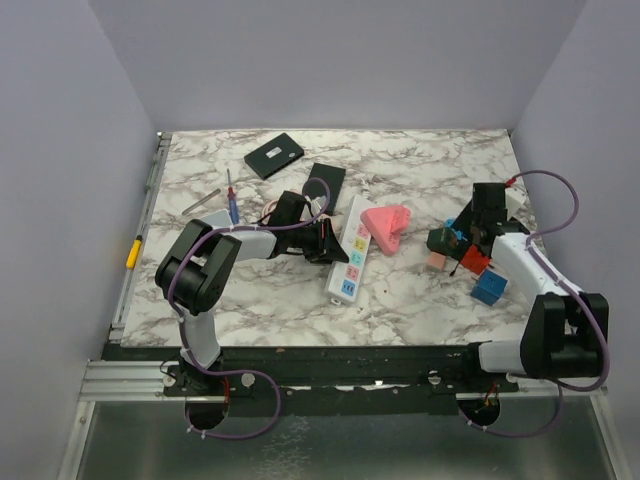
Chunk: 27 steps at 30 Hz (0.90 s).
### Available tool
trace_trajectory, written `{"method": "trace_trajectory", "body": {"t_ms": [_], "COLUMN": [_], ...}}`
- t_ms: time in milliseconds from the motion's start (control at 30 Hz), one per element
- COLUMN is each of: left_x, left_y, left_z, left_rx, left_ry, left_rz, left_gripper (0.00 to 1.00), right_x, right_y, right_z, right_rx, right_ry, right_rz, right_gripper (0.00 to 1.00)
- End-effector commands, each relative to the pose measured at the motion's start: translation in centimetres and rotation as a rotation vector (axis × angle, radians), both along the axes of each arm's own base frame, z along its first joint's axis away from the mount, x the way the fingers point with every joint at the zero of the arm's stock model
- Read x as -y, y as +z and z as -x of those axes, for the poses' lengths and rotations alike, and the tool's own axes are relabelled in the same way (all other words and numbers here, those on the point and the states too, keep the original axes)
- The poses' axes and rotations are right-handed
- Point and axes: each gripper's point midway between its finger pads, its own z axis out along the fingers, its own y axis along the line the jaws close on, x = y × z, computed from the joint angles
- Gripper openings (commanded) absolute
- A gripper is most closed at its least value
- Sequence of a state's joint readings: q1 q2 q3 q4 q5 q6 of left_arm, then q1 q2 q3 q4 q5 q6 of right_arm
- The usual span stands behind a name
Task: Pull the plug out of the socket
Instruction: Place the plug at the center of the board.
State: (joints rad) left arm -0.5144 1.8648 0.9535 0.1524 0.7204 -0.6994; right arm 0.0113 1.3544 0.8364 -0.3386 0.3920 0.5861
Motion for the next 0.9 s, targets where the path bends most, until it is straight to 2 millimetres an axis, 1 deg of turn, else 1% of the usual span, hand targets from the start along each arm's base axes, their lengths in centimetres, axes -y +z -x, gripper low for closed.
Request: {"method": "trace_trajectory", "body": {"t_ms": [0,100,167,267,333,367,433,533,700,833,867], "left_x": [-0.2,-0.2,-0.2,-0.3,-0.4,-0.5,-0.6,-0.8,-1.4,-1.9,-2.1], "left_y": [-2.0,-2.1,-2.1,-2.0,-1.9,-1.8,-1.6,-1.1,0.3,1.0,1.2], "left_z": [1.1,1.1,1.0,0.8,0.7,0.6,0.4,0.0,-1.0,-1.3,-1.5], "left_rx": [-0.038,-0.037,-0.034,-0.022,-0.013,-0.004,0.012,0.046,0.131,0.170,0.180], "left_ry": [-0.023,-0.020,-0.017,-0.012,-0.008,-0.007,-0.005,-0.002,0.013,0.023,0.026], "left_rz": [-0.050,-0.052,-0.055,-0.063,-0.072,-0.076,-0.085,-0.102,-0.145,-0.175,-0.182], "left_gripper": [0.00,0.01,0.11,0.26,0.39,0.42,0.51,0.59,0.67,0.70,0.71], "right_x": [0.0,-1.0,-2.3,-4.7,-6.0,-6.9,-8.1,-10.0,-13.2,-15.5,-15.8], "right_y": [3.4,5.4,6.7,8.1,8.4,8.4,8.3,7.8,7.0,6.3,6.2], "right_z": [-0.3,-0.4,-0.6,-0.8,-0.8,-0.7,-0.7,-0.6,-0.4,-0.6,-0.8], "right_rx": [0.064,0.107,0.148,0.201,0.211,0.212,0.203,0.184,0.155,0.132,0.126], "right_ry": [0.027,0.105,0.187,0.312,0.368,0.404,0.446,0.496,0.553,0.577,0.568], "right_rz": [0.007,-0.006,-0.037,-0.107,-0.154,-0.186,-0.223,-0.251,-0.272,-0.253,-0.232], "right_gripper": [0.70,0.71,0.72,0.73,0.73,0.73,0.73,0.73,0.73,0.72,0.71]}}
